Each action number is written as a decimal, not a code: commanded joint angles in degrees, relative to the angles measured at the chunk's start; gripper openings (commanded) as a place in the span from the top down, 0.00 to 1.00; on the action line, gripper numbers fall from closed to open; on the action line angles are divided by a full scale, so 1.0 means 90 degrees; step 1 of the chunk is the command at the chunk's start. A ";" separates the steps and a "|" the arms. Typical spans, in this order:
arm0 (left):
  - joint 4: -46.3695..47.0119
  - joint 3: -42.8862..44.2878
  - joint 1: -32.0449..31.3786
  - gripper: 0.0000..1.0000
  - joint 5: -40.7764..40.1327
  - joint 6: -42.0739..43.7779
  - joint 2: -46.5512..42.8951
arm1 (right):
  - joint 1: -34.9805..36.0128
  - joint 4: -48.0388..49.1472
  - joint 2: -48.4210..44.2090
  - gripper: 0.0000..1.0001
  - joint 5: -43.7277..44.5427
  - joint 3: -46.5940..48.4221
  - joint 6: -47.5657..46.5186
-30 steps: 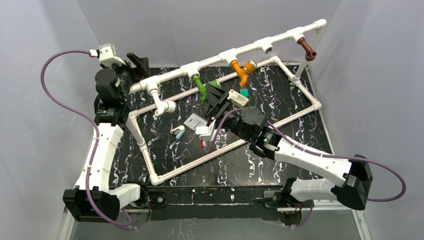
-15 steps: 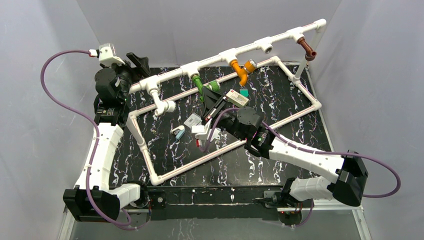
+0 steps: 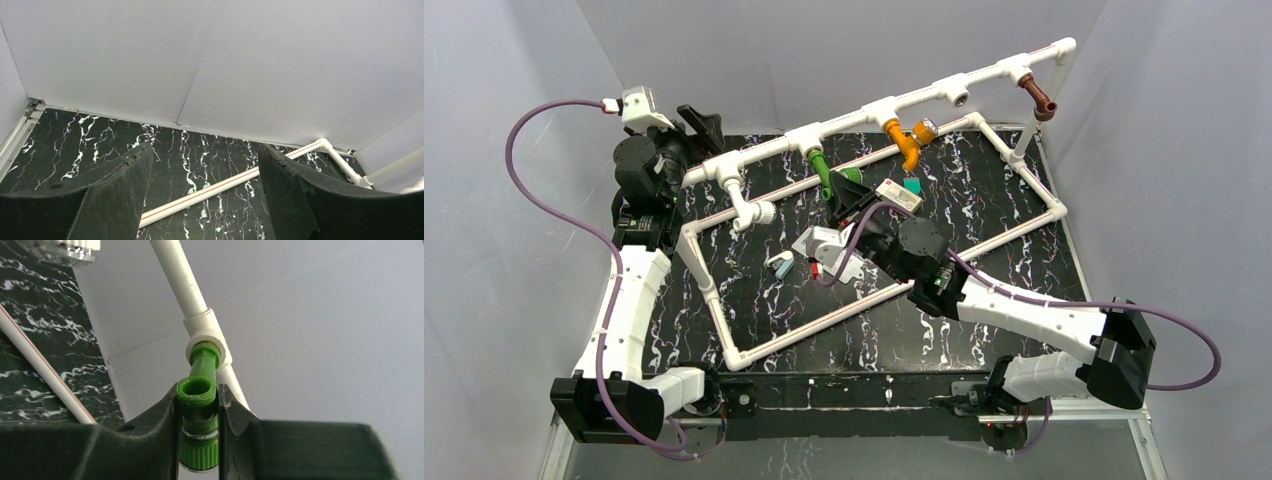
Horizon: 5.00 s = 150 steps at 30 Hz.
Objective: Install the water faucets
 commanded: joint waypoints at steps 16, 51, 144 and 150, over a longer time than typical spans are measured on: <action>-0.2090 -0.0771 0.0227 0.26 -0.0006 -0.0035 0.0570 | 0.0077 0.1946 -0.0024 0.99 0.2878 -0.0260 0.9455; -0.2071 -0.0791 0.0228 0.26 0.0218 -0.0072 0.0553 | -0.0053 0.0623 -0.0154 0.68 0.3322 -0.0091 1.4380; -0.2013 -0.0794 0.0452 0.26 0.0570 -0.0210 0.0577 | 0.0493 0.0207 0.1205 0.44 0.3635 0.1153 1.0434; -0.2015 -0.0801 0.0458 0.26 0.0568 -0.0210 0.0577 | 0.0491 0.0319 0.1226 0.69 0.3896 0.1084 1.0566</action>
